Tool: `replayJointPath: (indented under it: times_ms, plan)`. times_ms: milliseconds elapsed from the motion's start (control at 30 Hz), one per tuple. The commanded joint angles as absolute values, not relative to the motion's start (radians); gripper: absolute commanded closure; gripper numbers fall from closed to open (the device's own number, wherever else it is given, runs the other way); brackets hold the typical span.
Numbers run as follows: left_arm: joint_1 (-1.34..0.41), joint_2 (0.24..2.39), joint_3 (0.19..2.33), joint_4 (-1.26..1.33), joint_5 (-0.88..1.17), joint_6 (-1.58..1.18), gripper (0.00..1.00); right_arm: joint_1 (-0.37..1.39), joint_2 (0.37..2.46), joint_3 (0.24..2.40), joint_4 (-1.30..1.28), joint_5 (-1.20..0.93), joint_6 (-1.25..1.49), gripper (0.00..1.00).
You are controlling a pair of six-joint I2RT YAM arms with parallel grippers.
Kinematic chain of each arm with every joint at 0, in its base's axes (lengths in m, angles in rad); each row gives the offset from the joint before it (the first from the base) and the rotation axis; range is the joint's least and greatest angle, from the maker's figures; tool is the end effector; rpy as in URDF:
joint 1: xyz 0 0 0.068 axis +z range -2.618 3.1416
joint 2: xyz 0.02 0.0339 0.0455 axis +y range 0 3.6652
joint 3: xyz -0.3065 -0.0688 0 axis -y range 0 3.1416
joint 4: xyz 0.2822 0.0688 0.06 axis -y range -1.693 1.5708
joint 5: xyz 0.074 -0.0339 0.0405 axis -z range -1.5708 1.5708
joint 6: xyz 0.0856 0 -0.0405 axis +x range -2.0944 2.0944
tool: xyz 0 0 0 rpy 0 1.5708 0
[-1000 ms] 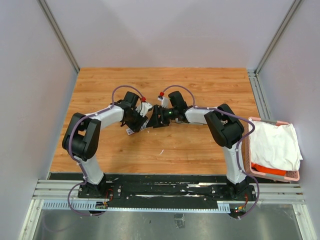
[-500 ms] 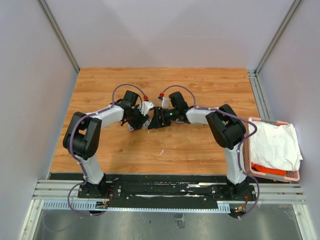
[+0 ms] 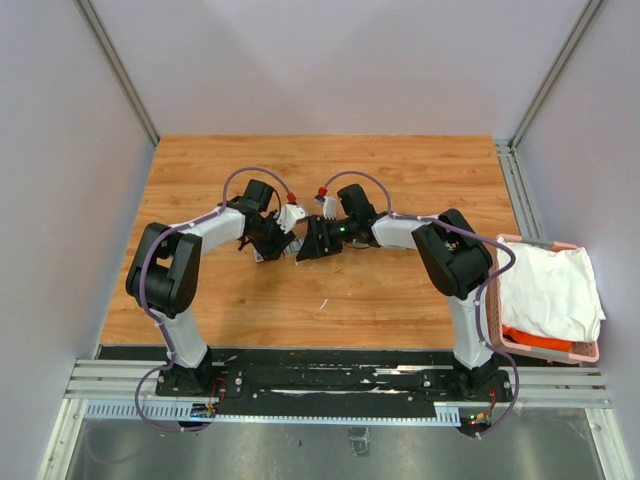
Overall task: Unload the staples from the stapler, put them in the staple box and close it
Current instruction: Close the staple box at the center of the board.
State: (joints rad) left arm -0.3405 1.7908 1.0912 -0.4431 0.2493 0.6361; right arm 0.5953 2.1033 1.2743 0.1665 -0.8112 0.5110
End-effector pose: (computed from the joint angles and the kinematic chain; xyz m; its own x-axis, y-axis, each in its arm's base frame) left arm 0.3762 -0.1557 0.1340 -0.4402 0.7667 -0.4673 0.8474 0.5268 0.0661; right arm 0.3919 0.3404 0.1283 -0.8646 -0.1788 -0.4696 -0.5007 0.3864 0.7746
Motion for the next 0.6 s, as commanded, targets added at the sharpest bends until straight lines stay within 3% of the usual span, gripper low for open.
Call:
replayJointPath:
  times_ms: [0, 567]
  plan:
    - [-0.354, 1.826, 1.067, -0.595, 0.290, 0.722, 0.49, 0.587, 2.111, 1.313, 0.168, -0.773, 0.525, 0.30]
    - [-0.374, 1.843, 1.069, -0.512, 0.293, 0.601, 0.48, 0.576, 2.205, 1.423, 0.107, -0.792, 0.522, 0.31]
